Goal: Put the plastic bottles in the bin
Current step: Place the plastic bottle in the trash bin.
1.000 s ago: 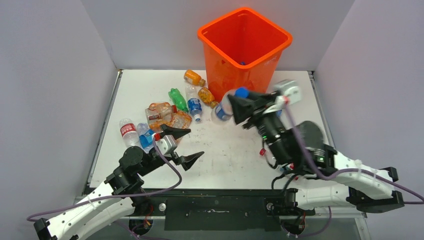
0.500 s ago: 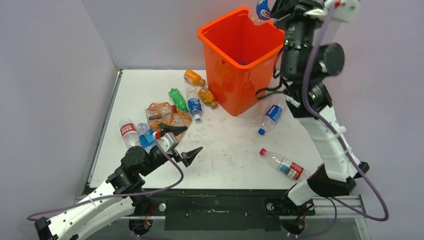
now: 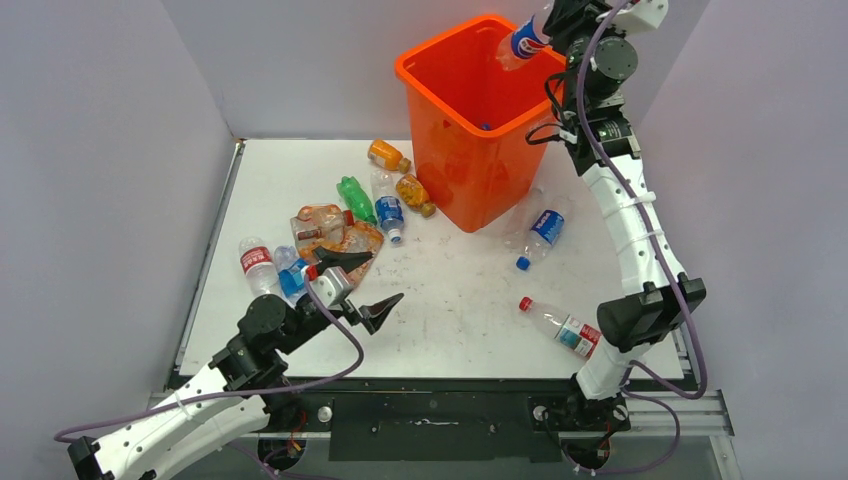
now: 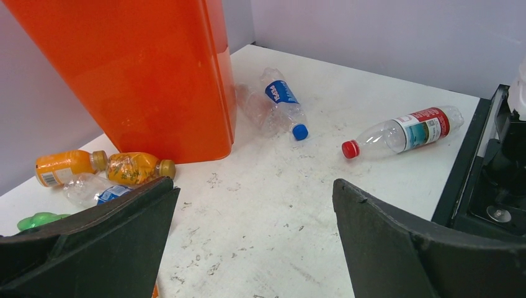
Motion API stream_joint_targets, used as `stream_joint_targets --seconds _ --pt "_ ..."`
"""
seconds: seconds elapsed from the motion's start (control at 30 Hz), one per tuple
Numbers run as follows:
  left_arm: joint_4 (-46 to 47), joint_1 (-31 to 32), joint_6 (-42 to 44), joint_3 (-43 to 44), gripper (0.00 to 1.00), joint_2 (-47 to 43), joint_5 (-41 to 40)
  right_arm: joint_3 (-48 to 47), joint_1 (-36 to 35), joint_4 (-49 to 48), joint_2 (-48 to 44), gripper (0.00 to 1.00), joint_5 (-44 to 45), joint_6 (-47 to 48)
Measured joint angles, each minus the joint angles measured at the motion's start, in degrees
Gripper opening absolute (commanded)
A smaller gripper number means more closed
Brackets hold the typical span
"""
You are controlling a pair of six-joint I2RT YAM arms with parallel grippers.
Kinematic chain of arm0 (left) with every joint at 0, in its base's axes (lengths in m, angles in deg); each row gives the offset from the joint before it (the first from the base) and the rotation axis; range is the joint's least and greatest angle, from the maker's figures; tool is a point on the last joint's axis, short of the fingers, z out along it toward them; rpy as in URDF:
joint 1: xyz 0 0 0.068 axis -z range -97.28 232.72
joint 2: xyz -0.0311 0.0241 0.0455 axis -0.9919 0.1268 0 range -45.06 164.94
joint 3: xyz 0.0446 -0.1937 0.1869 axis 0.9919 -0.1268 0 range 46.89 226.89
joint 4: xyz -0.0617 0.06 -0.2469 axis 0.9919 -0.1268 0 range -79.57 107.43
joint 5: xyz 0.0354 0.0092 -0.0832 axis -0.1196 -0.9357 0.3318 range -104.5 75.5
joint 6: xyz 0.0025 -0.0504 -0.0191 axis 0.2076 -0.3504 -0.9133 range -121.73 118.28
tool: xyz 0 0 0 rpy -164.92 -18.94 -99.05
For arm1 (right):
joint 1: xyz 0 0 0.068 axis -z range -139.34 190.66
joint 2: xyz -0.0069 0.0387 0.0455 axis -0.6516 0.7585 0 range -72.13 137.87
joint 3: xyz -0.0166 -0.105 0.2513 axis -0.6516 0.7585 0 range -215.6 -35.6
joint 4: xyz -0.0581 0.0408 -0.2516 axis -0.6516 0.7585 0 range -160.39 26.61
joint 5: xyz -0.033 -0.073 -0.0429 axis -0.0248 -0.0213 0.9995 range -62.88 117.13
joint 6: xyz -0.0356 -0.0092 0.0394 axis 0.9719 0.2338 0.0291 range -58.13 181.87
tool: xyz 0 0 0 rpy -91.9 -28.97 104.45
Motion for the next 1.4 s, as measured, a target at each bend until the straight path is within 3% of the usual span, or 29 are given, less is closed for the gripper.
stream_joint_targets --seconds 0.17,0.2,0.23,0.3,0.33,0.43,0.67,0.87,1.0,1.17,1.4 --pt "-0.02 0.0 0.13 0.0 0.96 -0.17 -0.66 2.08 -0.04 -0.46 1.33 0.06 -1.6 -2.84" --pt "-0.02 0.0 0.15 0.0 0.96 -0.17 -0.83 2.08 0.0 -0.48 1.77 0.11 -1.73 -3.02" --pt "-0.02 0.0 0.17 0.0 0.96 -0.17 -0.92 2.08 0.09 -0.31 2.36 0.21 -1.79 -3.15" --pt "-0.02 0.0 0.24 0.0 0.96 -0.17 -1.22 2.08 0.31 0.2 3.39 0.62 -1.99 -3.26" --pt "-0.02 0.0 0.35 0.0 0.96 -0.17 -1.27 2.08 0.33 0.7 3.8 0.77 -2.05 -3.28" --pt "-0.02 0.0 0.44 0.0 0.96 -0.07 -1.29 2.08 0.33 2.73 4.63 0.98 -1.57 -3.5" --pt "-0.04 0.0 0.76 0.0 0.96 0.87 -1.64 1.05 -1.53 4.2 4.26 0.95 -0.37 -2.19" --pt "-0.28 0.0 1.05 0.0 0.96 1.68 -3.98 2.86 -13.86 3.23 -1.16 0.96 -1.38 0.92" --pt "-0.63 0.0 1.31 0.0 0.96 1.68 -7.23 19.85 -22.21 -2.1 -15.19 0.96 -4.2 2.71" --pt "-0.87 0.04 1.46 0.0 0.96 1.18 -10.71 43.36 -26.62 -6.93 -34.69 0.96 -3.76 2.78" --pt "-0.87 0.11 1.44 0.0 0.96 1.55 -12.57 69.2 -27.06 1.05 -51.04 0.93 5.68 -3.32"
